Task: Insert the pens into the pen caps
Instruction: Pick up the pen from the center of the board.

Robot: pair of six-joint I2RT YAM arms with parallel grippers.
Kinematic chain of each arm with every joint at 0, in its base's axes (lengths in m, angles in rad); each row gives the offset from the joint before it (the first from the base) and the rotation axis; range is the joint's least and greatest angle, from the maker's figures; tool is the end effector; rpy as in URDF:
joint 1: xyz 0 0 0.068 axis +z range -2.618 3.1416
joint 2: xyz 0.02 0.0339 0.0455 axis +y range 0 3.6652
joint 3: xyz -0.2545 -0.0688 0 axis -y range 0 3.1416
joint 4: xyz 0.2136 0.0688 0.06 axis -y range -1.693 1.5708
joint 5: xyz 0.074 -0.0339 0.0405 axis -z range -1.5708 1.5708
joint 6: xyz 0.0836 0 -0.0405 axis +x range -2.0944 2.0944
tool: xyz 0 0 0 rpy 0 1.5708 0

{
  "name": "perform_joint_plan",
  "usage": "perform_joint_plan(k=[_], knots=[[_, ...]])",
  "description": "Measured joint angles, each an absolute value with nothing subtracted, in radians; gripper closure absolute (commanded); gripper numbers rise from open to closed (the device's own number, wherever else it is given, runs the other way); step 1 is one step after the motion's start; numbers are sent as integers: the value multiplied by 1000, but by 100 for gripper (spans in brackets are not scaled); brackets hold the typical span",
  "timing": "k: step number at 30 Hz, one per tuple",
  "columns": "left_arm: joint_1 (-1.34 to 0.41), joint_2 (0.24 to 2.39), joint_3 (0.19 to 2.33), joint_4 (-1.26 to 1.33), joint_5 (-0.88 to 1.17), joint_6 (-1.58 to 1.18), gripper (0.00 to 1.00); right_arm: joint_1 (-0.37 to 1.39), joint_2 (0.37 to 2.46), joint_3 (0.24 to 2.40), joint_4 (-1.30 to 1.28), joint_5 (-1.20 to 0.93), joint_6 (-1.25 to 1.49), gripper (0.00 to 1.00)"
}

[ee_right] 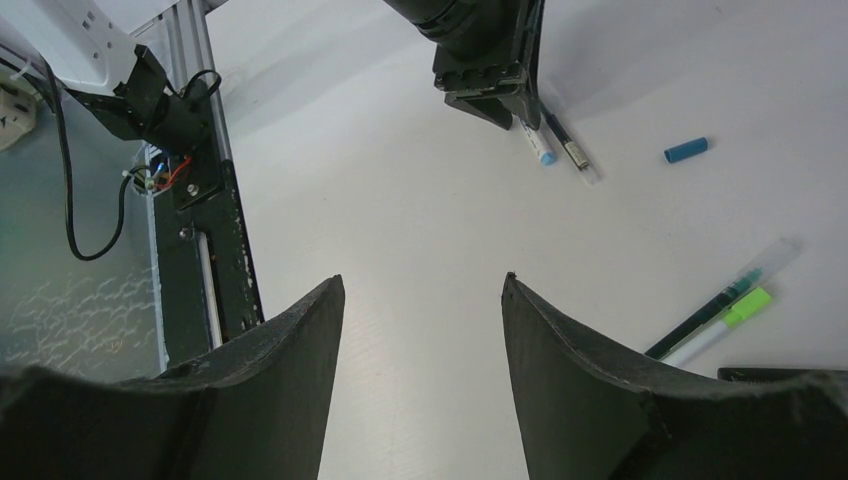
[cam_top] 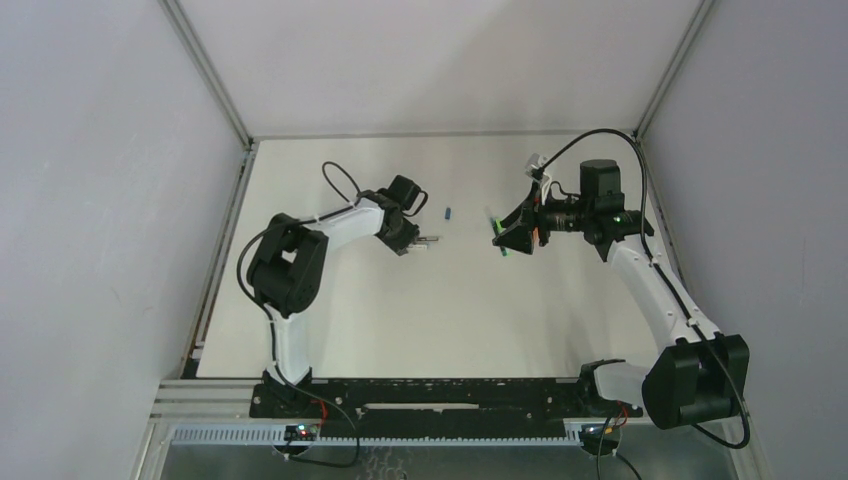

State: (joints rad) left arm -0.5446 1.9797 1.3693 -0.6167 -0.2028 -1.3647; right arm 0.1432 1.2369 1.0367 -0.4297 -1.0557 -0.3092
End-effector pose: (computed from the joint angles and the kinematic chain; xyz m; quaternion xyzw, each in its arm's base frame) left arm 0.3364 -0.1841 0.1270 -0.4066 0.8921 -0.0812 0.1797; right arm 0.2380 0.1078 0.3024 -0.3952 0.6992 0.4149 0.4275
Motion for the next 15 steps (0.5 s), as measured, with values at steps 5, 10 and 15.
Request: perform_joint_plan(k=[5, 10, 15], knots=[[-545, 1979, 1368, -616, -190, -1347, 71, 140, 1234, 1037, -430, -1055, -309, 33], [-545, 1948, 1320, -595, -176, -1314, 75, 136, 1231, 1037, -429, -1056, -309, 33], [-545, 1876, 1216, -596, -170, -1255, 74, 132, 1224, 1037, -429, -1056, -309, 33]])
